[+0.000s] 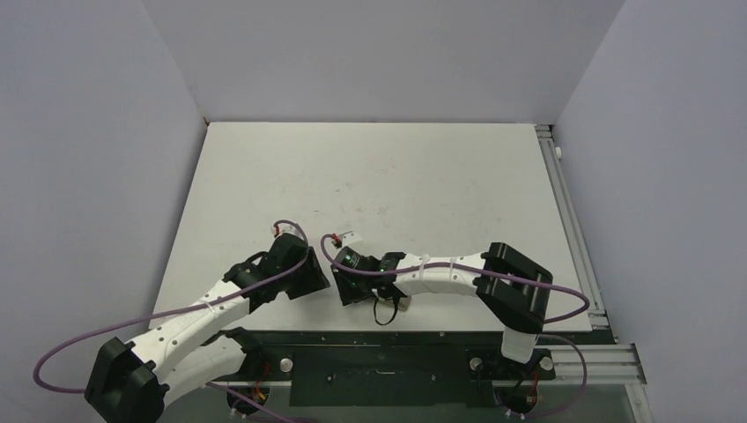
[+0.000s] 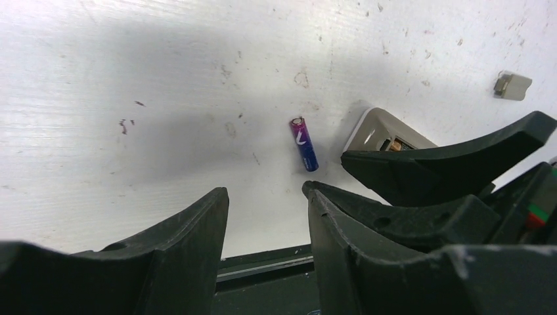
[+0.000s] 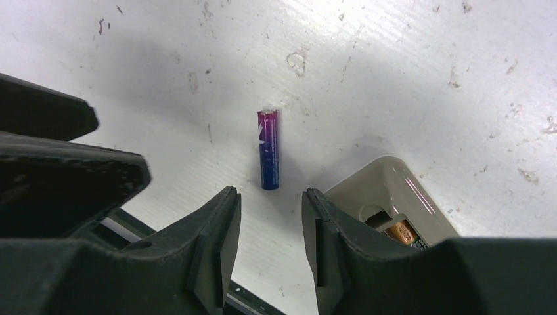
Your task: Load the batteries into the remote control
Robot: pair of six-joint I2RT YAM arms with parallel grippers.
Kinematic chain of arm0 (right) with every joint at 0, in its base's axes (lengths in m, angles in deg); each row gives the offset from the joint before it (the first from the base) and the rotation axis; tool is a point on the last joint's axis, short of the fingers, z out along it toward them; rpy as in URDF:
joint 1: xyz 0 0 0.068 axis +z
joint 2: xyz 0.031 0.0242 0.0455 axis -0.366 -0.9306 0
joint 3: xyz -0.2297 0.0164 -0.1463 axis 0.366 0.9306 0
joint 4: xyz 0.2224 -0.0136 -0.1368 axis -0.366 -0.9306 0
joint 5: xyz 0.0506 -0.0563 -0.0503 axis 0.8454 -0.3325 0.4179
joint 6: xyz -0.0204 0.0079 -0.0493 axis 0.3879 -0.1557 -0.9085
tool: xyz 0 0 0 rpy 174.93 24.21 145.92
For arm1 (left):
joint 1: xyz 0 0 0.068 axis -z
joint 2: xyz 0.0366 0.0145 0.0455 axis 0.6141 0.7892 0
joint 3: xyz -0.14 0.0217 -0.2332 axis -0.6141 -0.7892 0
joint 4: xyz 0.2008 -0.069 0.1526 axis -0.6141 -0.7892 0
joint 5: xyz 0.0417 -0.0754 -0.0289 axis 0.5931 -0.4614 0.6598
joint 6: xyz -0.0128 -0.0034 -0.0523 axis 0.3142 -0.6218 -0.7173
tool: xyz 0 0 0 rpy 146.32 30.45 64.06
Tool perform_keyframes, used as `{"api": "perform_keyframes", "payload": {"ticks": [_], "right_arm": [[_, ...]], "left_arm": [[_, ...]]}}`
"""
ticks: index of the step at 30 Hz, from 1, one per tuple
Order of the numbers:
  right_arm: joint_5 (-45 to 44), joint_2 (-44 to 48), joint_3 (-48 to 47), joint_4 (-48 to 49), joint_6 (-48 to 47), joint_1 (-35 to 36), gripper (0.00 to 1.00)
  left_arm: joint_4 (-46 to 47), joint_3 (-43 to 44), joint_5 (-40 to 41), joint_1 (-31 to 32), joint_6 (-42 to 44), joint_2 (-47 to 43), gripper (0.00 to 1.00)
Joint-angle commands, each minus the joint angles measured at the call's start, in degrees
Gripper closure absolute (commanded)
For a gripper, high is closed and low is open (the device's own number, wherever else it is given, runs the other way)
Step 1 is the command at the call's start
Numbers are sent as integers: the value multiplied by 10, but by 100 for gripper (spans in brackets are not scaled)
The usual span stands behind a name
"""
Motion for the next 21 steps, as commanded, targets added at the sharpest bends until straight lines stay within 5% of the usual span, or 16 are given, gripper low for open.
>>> {"api": "perform_keyframes", "payload": {"ticks": [1, 21], "right_arm": [[-27, -20, -38, -9, -10, 3, 60], [-58, -72, -84, -53, -21, 18, 69]], "left_arm": [[-24, -9, 12, -26, 1, -43, 55], [-18, -26, -27, -76, 19, -84, 55]]}}
